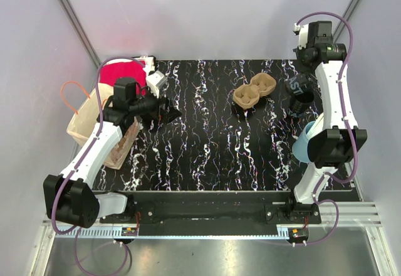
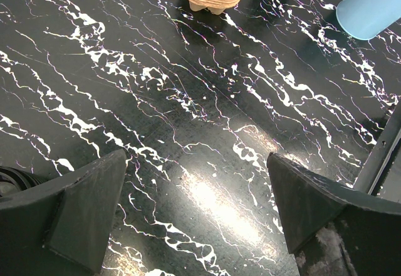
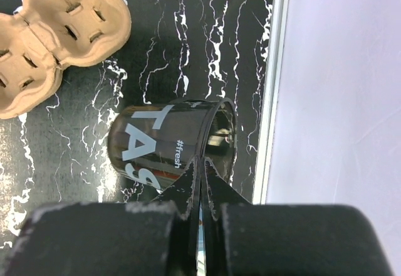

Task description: Pack the takeout coffee

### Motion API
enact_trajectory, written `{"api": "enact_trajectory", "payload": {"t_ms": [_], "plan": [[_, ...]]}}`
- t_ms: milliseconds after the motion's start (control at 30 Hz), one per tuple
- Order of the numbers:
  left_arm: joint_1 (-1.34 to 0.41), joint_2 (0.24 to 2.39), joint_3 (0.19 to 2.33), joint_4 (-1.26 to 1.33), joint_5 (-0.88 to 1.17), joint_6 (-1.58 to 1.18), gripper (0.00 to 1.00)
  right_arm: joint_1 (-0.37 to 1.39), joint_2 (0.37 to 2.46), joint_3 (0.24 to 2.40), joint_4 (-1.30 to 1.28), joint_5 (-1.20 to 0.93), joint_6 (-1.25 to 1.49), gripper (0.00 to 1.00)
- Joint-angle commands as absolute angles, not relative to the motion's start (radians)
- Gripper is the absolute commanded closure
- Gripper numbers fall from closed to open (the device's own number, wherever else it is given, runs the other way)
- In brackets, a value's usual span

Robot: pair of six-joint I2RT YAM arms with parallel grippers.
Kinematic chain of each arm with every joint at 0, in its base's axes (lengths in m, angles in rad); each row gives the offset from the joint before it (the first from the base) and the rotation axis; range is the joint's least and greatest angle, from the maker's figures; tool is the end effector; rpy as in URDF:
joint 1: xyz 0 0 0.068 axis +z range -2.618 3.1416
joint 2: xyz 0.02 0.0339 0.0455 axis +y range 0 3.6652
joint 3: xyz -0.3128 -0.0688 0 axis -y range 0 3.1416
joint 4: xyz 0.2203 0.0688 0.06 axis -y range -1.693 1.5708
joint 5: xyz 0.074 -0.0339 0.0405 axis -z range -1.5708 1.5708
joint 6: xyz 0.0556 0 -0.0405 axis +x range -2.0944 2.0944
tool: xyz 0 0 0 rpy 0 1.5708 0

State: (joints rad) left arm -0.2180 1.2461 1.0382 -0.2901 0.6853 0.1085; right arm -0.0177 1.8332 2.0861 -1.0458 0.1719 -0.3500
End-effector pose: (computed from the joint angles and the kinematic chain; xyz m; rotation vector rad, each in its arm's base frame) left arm 0.2374 -0.0886 0.3673 0.7393 1.8935 -0.7730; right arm 0.3896 -0.0164 0.4371 -0.3107 2.3612 -0.3799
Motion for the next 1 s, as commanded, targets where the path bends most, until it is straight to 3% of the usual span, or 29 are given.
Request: {"api": "enact_trajectory", "payload": {"t_ms": [0, 767, 967], "plan": [[-0.222, 1.233, 1.034, -0.238, 0.698, 0.121, 0.01, -0.006, 1.786, 2.118, -1.054, 0.199, -0.364, 1.0], [-0.222, 1.23, 1.037, -0.236, 0.69, 0.123, 0.01, 0.215, 1.835, 2.145, -1.06, 0.241, -0.36, 1.0], [-0.222, 1.229, 1.04, -0.238, 0.689, 0.124, 0.01, 0.219, 1.755, 1.939, -1.006, 0.161, -0.425, 0.78]]}}
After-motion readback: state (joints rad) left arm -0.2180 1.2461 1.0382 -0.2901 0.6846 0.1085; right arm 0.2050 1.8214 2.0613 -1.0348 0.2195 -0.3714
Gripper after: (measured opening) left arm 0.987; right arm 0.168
